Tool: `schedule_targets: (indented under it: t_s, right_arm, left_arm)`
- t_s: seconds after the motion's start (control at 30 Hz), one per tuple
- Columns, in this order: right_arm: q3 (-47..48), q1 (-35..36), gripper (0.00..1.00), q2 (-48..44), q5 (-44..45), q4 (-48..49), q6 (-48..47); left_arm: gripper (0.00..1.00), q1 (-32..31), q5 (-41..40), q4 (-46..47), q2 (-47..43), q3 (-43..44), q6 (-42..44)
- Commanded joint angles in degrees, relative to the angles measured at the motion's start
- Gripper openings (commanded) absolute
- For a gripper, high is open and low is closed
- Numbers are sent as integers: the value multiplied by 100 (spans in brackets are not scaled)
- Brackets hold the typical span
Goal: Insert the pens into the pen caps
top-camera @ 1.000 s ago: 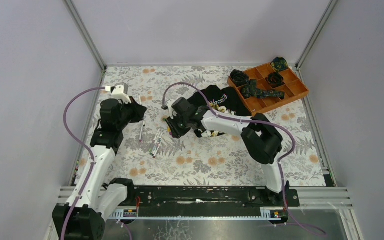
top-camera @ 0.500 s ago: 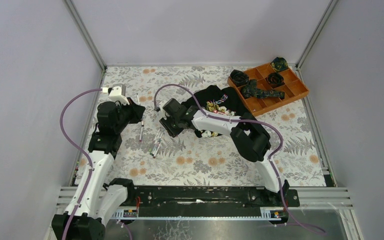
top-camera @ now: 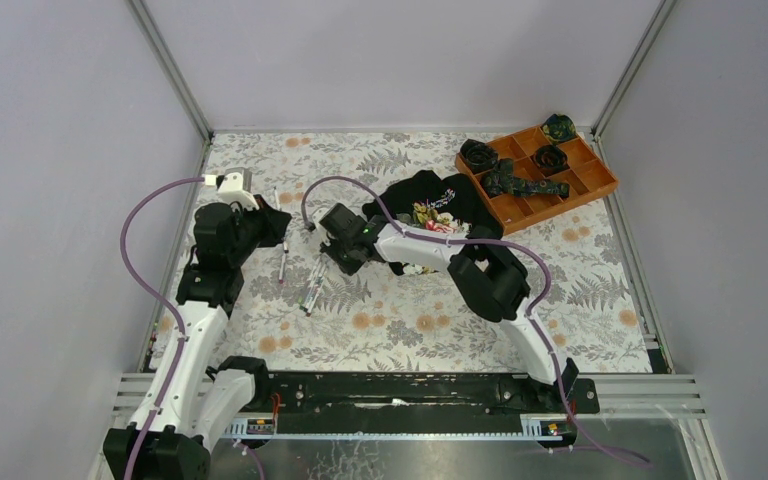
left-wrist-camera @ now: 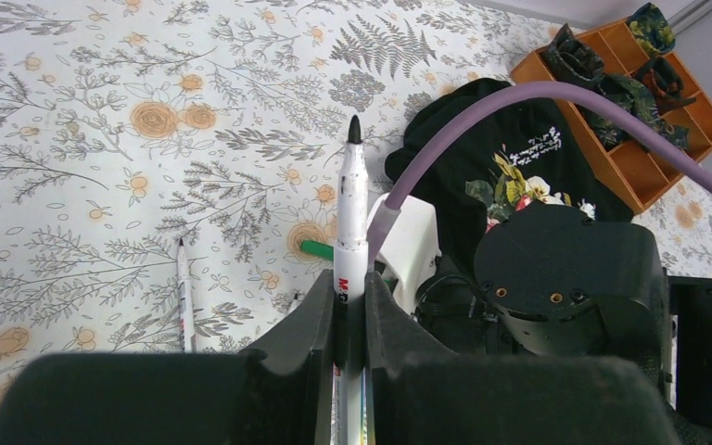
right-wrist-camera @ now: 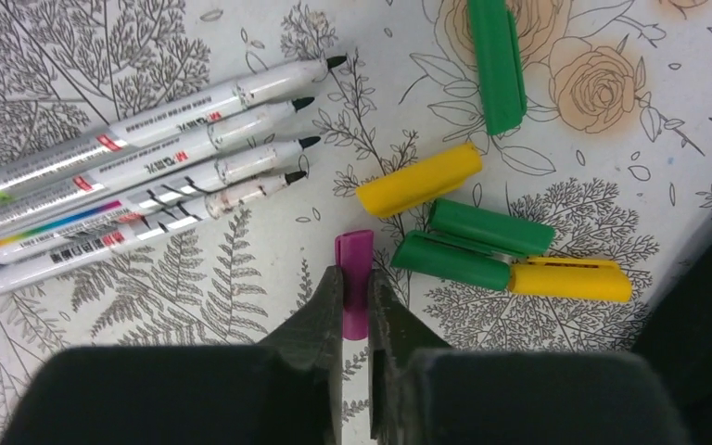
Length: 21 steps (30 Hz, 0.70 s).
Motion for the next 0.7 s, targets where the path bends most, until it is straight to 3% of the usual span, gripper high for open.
schedule_targets:
  t_s: [0.0, 0.17, 0.37, 0.67]
  right_arm:
    - [-45, 80, 1, -138, 209, -130, 61]
    - [-789, 49, 0, -1234, 576, 166, 833]
    - [-1643, -276, 0, -2976, 616, 678, 2286]
    - [-3091, -723, 0, -5004, -155, 2986, 3695]
  left_arm:
    - [0, 14, 437, 229, -50, -127, -223]
    - [0, 12, 1244, 655, -157, -466, -613]
    - [0, -229, 3641, 2027, -261, -945, -1115]
    - [0, -681, 4395, 3158, -246, -1251, -1850]
